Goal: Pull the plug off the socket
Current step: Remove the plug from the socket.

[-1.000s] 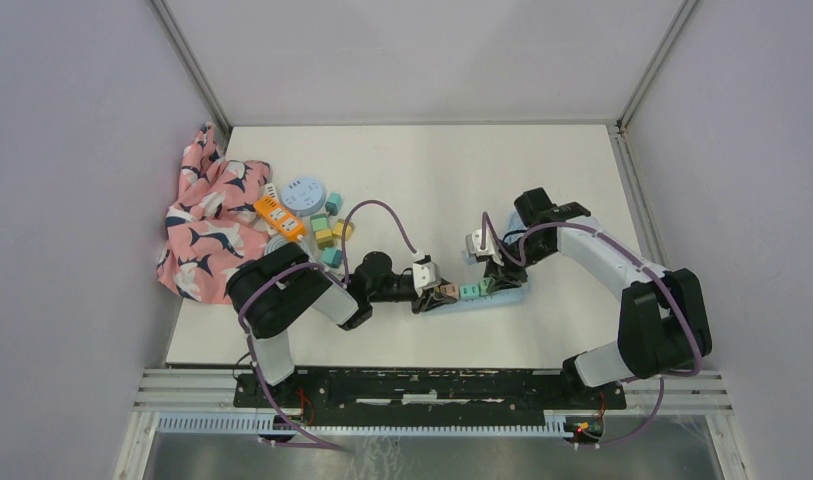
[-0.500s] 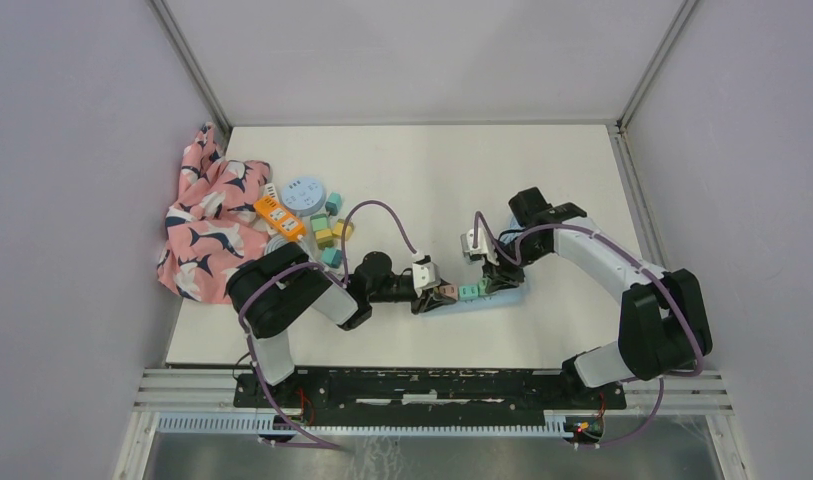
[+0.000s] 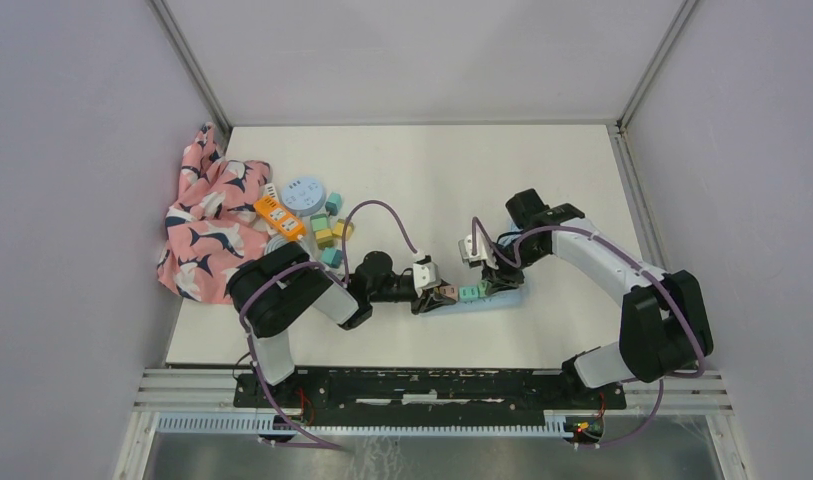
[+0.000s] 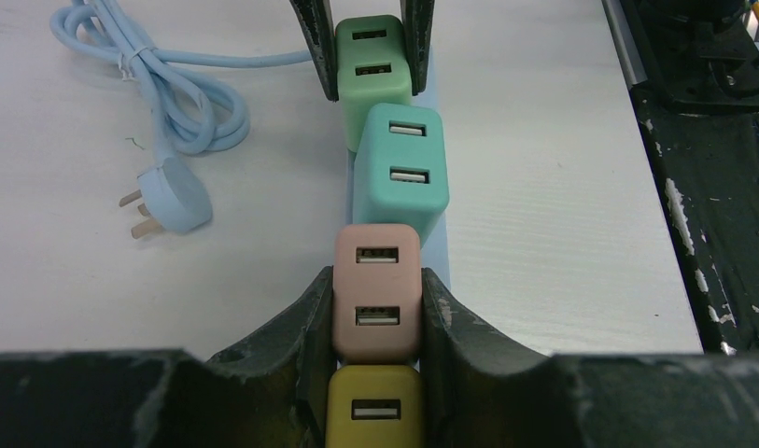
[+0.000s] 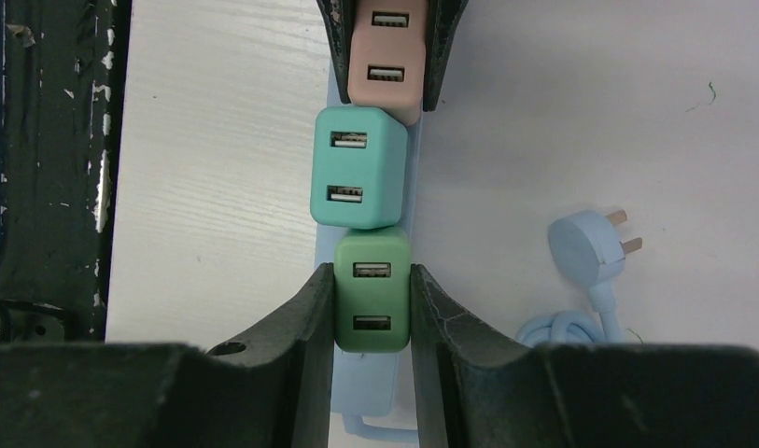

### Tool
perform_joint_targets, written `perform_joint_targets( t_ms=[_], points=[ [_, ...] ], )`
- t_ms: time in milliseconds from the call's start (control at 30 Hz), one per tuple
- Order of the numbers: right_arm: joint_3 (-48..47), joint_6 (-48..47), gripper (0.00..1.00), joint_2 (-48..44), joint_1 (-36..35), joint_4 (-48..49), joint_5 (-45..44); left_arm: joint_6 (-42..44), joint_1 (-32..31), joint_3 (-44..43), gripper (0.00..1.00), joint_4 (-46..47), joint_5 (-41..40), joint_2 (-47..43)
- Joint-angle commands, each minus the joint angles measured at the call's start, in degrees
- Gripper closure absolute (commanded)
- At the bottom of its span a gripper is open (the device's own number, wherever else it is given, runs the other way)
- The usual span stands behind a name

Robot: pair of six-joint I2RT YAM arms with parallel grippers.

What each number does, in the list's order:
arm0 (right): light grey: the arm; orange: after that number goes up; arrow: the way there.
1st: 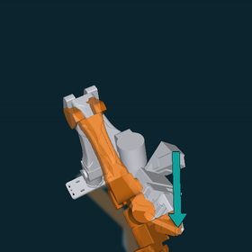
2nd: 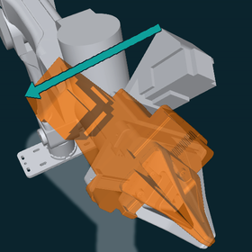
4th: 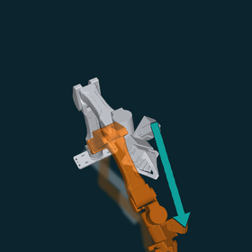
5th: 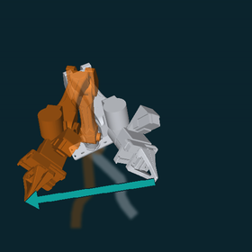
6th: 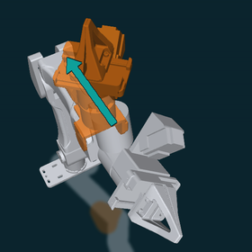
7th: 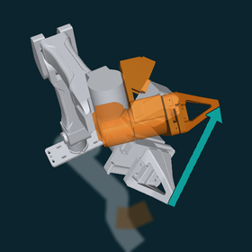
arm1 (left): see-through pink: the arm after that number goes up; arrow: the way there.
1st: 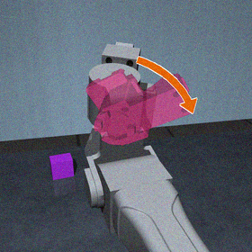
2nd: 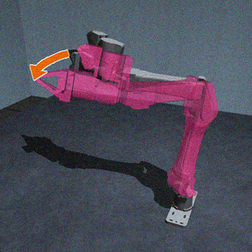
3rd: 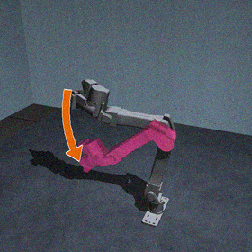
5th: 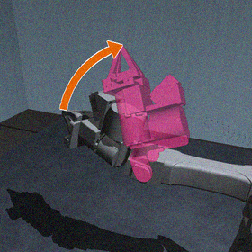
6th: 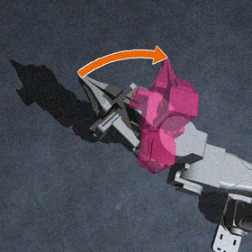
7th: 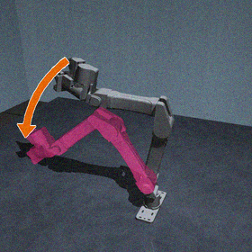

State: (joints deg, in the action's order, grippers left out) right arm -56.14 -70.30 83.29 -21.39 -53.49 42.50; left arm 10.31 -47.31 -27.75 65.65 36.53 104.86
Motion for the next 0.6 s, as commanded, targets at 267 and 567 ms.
perform_joint_targets(
  t_ms=[267, 567],
  points=[
    [-3.11, 6.08, 1.0, -2.62, 0.65, -0.69, 1.42, 0.58, 0.72, -0.04, 0.97, -1.4, -1.91, 1.14],
    [-2.78, -2.57, 1.0, -5.02, 5.57, -7.38, 4.98, 0.55, 0.72, -0.01, 0.97, -1.4, -1.82, 1.07]
  ],
)
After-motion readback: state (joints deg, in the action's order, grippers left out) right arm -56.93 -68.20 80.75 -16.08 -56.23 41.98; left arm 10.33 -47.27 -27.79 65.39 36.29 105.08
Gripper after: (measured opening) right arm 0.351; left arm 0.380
